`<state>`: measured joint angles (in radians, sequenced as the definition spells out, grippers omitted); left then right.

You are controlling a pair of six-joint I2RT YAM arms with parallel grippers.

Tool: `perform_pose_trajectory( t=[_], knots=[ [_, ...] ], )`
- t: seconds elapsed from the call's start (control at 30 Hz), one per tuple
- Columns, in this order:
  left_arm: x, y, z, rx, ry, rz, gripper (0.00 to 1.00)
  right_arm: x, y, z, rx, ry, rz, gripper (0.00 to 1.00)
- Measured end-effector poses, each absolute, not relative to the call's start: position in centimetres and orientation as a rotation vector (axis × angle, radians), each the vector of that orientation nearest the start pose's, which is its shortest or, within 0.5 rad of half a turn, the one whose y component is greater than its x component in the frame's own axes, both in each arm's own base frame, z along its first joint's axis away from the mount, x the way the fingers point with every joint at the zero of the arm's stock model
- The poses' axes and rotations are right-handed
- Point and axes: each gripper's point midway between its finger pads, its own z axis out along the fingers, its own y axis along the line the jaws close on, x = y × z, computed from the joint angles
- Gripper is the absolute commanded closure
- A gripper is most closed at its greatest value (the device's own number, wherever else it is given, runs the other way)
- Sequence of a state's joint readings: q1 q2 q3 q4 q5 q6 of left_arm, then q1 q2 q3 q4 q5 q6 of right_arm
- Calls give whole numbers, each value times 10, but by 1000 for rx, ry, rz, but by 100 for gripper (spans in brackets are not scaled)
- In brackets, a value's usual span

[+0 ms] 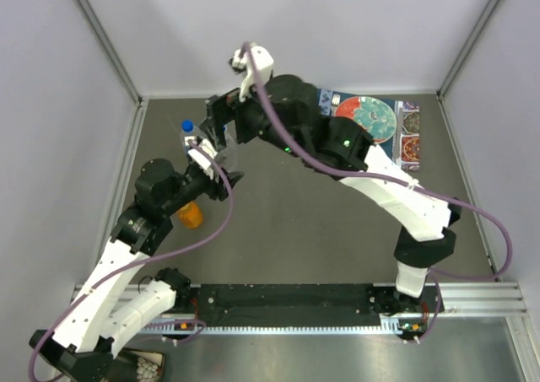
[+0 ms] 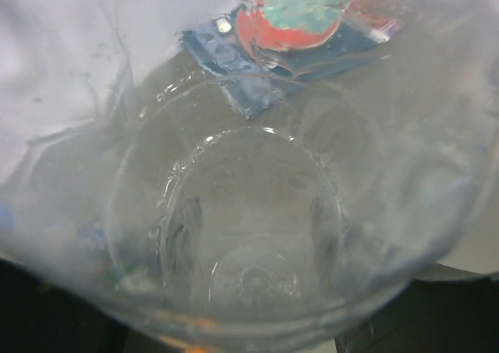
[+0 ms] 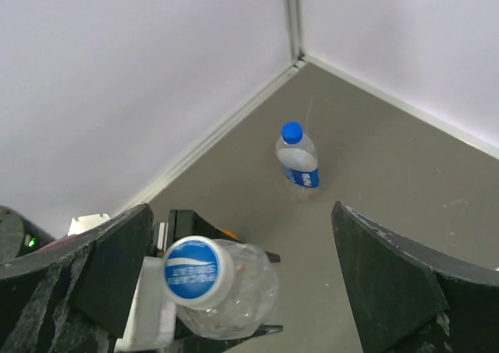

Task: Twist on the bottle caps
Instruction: Screw the bottle cap onto the plastic bottle.

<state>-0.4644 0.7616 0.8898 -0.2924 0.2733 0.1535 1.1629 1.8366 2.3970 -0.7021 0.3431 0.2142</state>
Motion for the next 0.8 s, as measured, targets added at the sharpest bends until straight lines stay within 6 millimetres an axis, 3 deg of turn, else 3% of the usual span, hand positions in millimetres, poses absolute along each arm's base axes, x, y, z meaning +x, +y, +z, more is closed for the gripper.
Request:
perform_pose_trajectory(
  t=[0.1, 0.27, 0.33, 0.4, 0.5, 0.57, 0.8],
  knots=[
    [239, -179, 312, 764, 1549, -524, 100, 242, 423, 491, -582, 1636, 830, 1],
    [211, -203, 312, 910, 1478, -708, 100, 233, 361, 536, -589, 1492, 1065, 1],
    [193, -215, 313, 989, 1438, -823, 100, 212, 344, 553, -648, 1382, 1164, 1],
    [171, -226, 317, 1071, 1383, -958, 100, 177, 339, 562, -771, 1256, 1277, 2],
    [145, -235, 323, 1155, 1321, -1134, 100, 132, 342, 556, -984, 1089, 1426, 7],
    [132, -238, 325, 1195, 1295, -1220, 100, 117, 346, 546, -1080, 1024, 1497, 10],
    [110, -240, 327, 1265, 1276, -1389, 100, 124, 383, 493, -1246, 1082, 1654, 14]
  ],
)
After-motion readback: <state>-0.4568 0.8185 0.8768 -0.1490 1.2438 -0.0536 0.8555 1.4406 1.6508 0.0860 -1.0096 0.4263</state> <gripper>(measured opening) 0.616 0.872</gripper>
